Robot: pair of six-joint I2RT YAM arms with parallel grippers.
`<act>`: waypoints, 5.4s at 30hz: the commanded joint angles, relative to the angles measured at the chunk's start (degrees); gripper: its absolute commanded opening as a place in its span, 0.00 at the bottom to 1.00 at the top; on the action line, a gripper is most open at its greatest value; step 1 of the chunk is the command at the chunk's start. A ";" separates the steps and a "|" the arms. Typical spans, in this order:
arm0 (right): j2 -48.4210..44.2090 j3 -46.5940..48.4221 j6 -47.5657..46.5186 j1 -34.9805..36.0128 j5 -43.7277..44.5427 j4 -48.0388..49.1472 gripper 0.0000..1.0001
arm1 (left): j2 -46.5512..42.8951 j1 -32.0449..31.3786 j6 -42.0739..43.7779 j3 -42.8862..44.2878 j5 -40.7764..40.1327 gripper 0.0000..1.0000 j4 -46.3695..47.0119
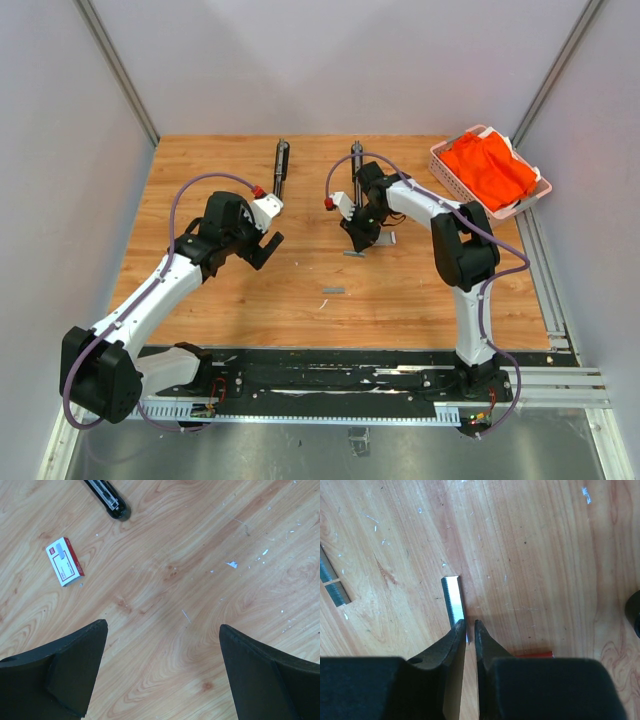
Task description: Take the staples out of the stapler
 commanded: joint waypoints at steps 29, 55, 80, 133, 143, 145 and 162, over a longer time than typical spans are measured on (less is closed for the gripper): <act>0.62 -0.14 -0.25 1.34 0.90 -2.06 0.18 | -0.64 0.42 0.58 -0.32 0.10 0.98 1.38; -6.80 -7.69 16.59 7.27 13.23 7.36 0.39 | -1.10 0.54 0.40 -0.09 -0.10 0.98 1.20; -7.00 -13.25 14.70 8.10 17.71 3.76 0.34 | -0.67 0.55 0.41 -0.16 0.54 0.98 1.25; -14.51 -12.28 23.92 -5.47 9.20 7.86 0.14 | -0.72 0.47 0.40 -0.17 1.21 0.98 1.15; -13.87 -11.30 21.75 -6.12 -6.22 4.65 0.14 | 2.91 0.43 7.03 5.12 16.79 0.98 -2.92; -13.49 -11.04 21.84 -6.13 -9.07 4.11 0.14 | 4.13 0.34 9.34 6.16 22.09 0.98 -2.86; -6.46 -9.50 17.52 -3.39 -19.99 -2.96 0.14 | 16.96 -13.67 19.96 6.44 23.58 1.00 12.86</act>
